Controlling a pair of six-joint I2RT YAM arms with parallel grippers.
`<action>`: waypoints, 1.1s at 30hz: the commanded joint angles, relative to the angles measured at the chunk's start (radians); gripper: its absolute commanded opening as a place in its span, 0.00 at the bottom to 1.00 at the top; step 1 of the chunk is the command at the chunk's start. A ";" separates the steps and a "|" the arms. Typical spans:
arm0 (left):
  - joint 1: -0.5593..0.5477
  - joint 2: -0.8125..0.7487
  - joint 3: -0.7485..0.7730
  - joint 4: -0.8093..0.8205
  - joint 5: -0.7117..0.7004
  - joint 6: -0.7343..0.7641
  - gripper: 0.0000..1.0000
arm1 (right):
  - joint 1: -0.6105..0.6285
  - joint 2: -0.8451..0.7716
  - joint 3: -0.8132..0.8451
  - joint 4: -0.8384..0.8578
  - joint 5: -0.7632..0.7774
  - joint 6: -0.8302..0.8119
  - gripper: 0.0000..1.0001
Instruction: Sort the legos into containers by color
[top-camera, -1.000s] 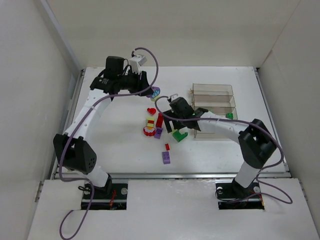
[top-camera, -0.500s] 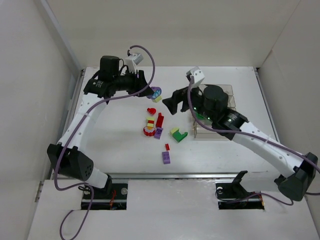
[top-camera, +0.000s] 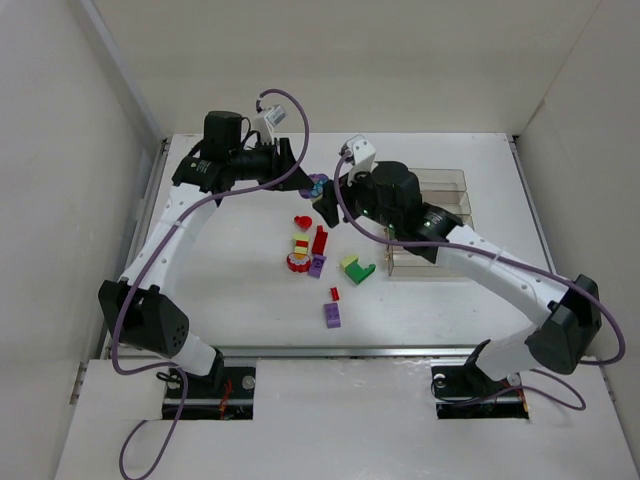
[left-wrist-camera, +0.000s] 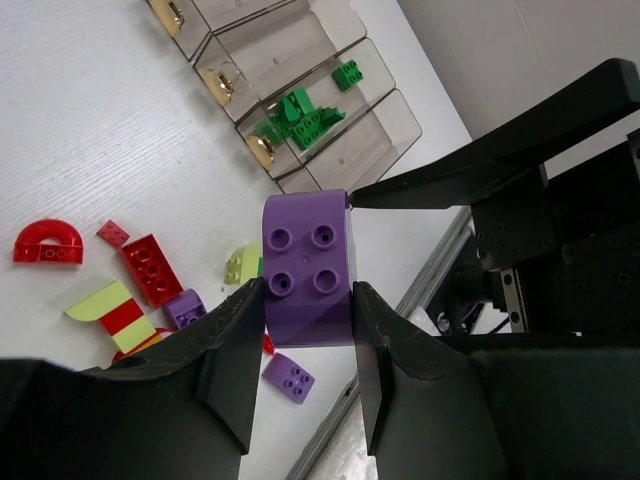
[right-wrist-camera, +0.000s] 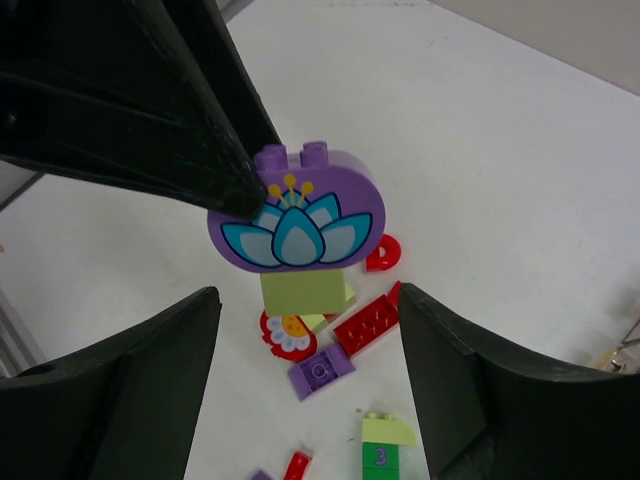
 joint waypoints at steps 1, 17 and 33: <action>-0.002 -0.024 -0.015 0.044 0.036 -0.017 0.00 | 0.014 0.009 0.066 0.018 -0.014 -0.016 0.76; -0.002 -0.033 -0.006 0.055 0.048 -0.017 0.00 | 0.014 0.081 0.112 -0.041 0.021 -0.016 0.68; 0.010 -0.024 -0.005 0.046 0.004 0.016 0.00 | 0.014 0.096 0.063 -0.032 0.125 0.014 0.00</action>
